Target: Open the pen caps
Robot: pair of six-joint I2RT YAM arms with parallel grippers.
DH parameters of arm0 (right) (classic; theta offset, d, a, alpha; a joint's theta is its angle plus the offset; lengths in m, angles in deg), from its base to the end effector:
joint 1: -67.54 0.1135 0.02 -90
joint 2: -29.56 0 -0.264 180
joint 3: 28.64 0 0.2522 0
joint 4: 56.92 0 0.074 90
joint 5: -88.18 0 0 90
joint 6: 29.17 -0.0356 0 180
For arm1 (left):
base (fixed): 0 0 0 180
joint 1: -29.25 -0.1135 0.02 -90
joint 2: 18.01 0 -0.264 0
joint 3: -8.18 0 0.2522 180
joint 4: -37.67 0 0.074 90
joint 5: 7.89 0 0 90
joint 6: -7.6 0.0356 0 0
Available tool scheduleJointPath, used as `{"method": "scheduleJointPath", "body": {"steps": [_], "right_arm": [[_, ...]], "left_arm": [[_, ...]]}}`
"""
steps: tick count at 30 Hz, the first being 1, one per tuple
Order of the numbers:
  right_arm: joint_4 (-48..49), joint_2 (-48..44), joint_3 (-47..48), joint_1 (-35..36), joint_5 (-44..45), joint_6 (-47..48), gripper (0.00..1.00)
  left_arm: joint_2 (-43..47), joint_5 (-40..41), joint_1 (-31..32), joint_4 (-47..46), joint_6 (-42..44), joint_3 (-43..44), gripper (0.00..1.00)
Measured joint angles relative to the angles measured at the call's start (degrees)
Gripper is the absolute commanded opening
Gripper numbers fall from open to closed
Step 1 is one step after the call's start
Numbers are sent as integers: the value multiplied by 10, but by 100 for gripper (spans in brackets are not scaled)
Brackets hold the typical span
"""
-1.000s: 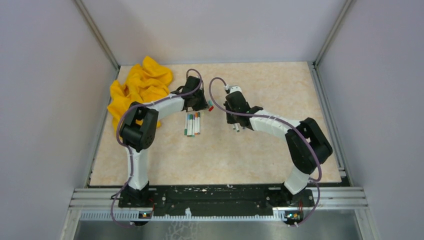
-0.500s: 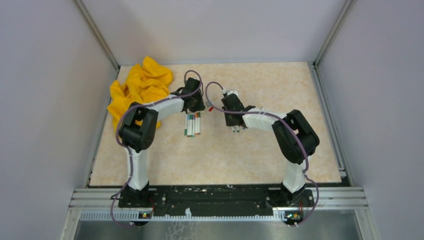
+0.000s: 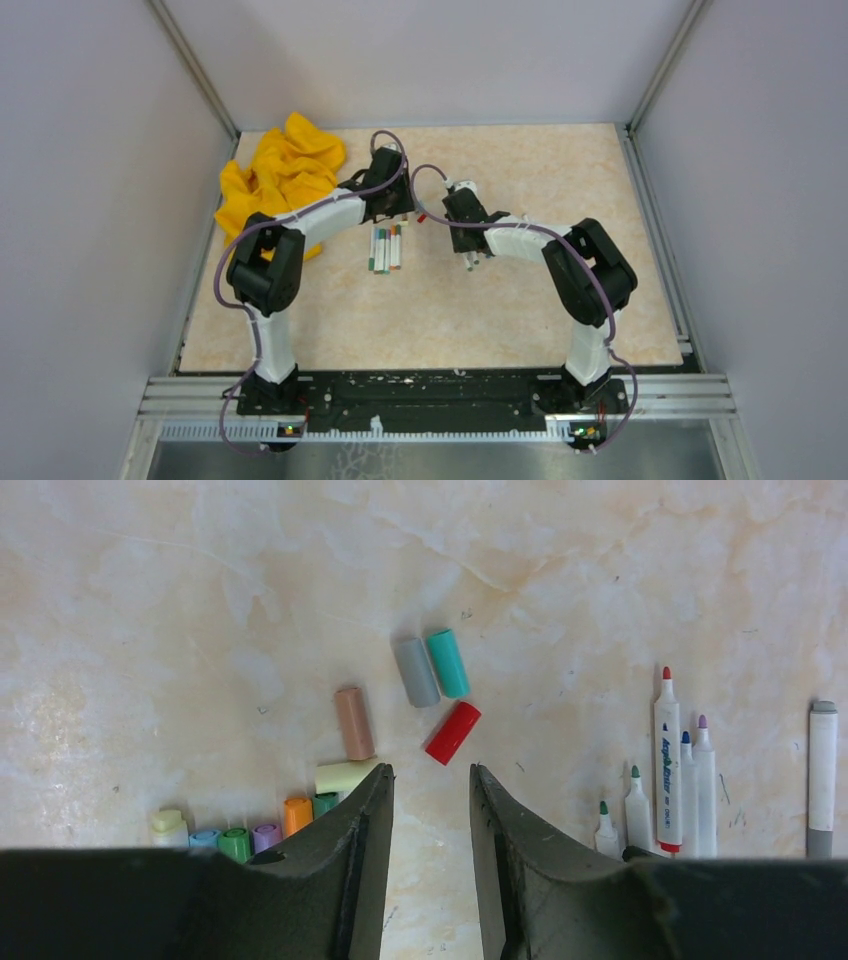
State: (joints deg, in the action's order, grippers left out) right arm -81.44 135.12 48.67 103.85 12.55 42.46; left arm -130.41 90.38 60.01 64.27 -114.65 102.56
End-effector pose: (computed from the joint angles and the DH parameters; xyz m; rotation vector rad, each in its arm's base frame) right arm 0.3103 0.2171 0.1621 -0.2795 2.4386 0.1047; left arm 0.3792 -0.2197 0.2028 -0.1024 2.3679 -0.3716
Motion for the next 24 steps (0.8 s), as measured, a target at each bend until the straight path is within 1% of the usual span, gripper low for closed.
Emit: {"method": "scheduleJointPath", "body": {"steps": [6, 9, 11, 14, 19, 22, 24], "right_arm": [[0, 0, 0, 0, 7, 4, 25], [-3, -7, 0, 0, 13, 8, 27], [-11, -22, 0, -2, 20, 13, 28], [-21, -58, 0, -11, 26, 18, 32], [-32, -110, 3, -63, 43, 18, 40], [-42, -118, 3, -104, 53, 19, 43], [-51, -118, 3, -125, 56, 19, 48]], "left_arm": [[10, 8, 8, 0, 0, -3, 41], [15, 12, 10, 0, 1, -6, 42], [24, 14, 11, 0, 2, -9, 44], [40, 16, 14, -2, 2, -10, 48], [70, 13, 21, -21, 2, -13, 53], [79, 0, 26, -40, 2, -23, 56], [80, -14, 28, -58, 2, -35, 58]]}}
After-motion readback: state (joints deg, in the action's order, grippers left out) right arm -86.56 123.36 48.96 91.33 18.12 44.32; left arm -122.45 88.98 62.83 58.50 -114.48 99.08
